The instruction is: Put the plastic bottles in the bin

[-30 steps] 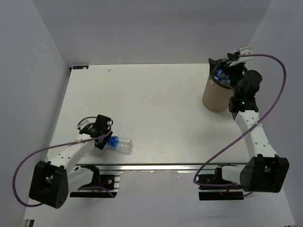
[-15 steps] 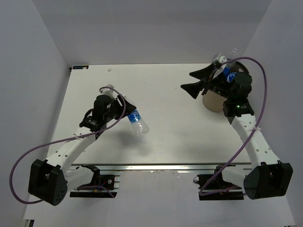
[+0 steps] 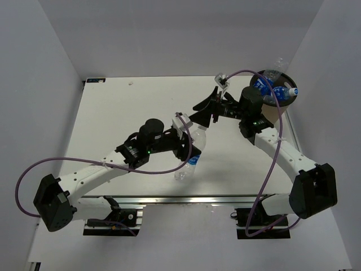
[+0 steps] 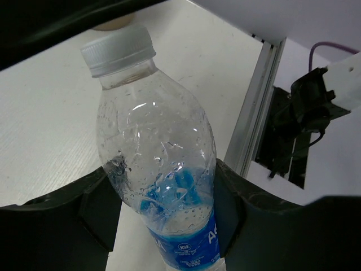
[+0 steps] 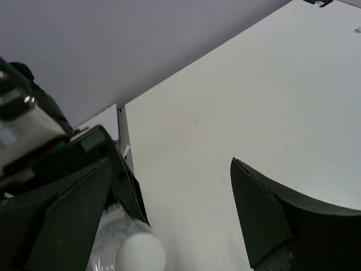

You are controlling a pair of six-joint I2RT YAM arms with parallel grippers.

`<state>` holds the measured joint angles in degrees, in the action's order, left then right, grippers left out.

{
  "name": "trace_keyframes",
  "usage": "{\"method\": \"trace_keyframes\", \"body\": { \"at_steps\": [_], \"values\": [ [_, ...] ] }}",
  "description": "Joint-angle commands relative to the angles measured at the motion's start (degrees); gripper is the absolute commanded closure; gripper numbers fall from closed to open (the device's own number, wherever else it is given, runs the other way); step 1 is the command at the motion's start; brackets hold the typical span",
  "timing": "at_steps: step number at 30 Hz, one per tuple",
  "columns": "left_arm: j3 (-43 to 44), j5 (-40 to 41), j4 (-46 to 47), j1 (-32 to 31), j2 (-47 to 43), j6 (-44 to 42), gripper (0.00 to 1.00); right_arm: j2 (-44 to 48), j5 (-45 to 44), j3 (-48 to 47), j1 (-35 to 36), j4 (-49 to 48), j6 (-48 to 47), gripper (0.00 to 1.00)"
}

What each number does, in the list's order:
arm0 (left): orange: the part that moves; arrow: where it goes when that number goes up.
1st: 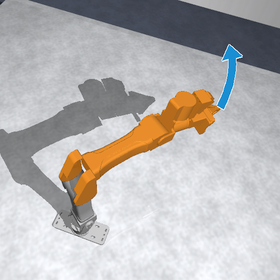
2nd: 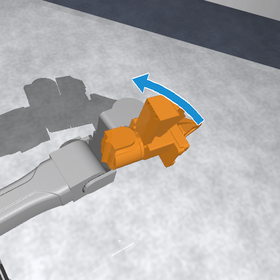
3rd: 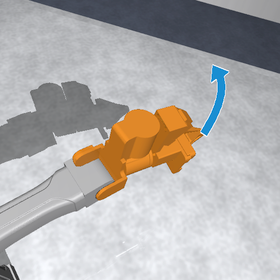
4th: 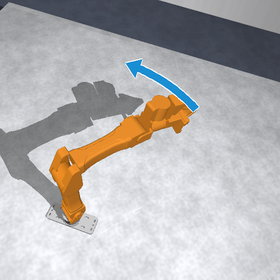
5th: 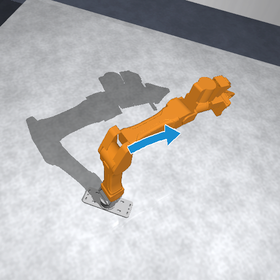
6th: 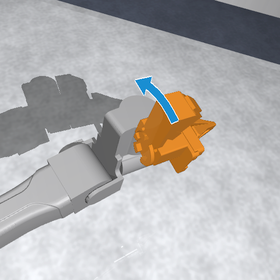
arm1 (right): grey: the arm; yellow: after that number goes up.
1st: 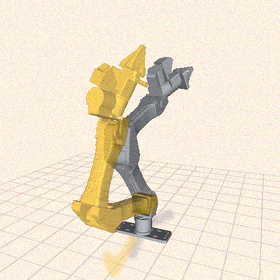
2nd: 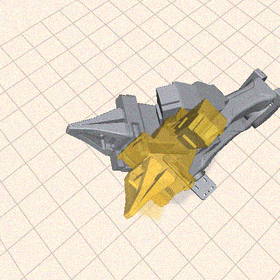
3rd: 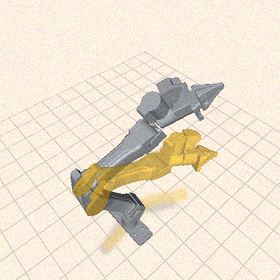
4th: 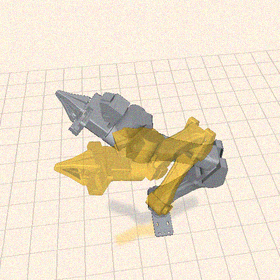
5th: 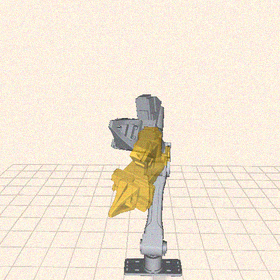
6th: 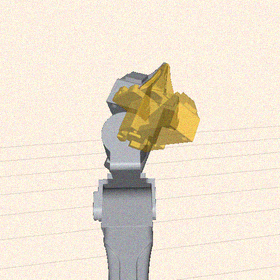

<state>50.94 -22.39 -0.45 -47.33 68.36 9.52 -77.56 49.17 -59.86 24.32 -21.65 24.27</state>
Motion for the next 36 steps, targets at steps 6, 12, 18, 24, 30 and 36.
{"method": "trace_keyframes", "body": {
  "at_steps": [6, 12, 18, 24, 30, 36],
  "values": [
    [2.3, 5.4, 1.8, -2.8, 1.2, -5.5, 0.65, 3.8, -10.7, 4.8, 1.7, 0.4, 1.2, 0.11],
    [0.7, 9.7, 4.1, -2.8, -0.9, -4.4, 0.65, 8.0, -17.0, 9.6, 1.7, 4.1, -2.0, 0.11],
    [0.8, 11.3, 4.7, -2.8, -0.9, -4.3, 0.64, 7.7, -8.7, 11.4, 2.0, 0.2, 0.9, 0.13],
    [1.4, 9.7, 6.0, -2.9, 0.2, -3.9, 0.62, 6.7, -9.2, 11.3, 2.1, -1.1, 2.8, 0.65],
    [-0.1, 11.3, 8.6, -2.9, -2.4, -2.1, 0.13, 9.2, -18.3, 7.5, 2.0, 2.9, -1.4, 1.00],
    [-1.5, 22.6, 8.8, -2.9, -5.8, 1.6, 0.02, 11.0, -37.0, -5.8, -1.6, 15.7, -11.8, 1.00]
  ]
}}
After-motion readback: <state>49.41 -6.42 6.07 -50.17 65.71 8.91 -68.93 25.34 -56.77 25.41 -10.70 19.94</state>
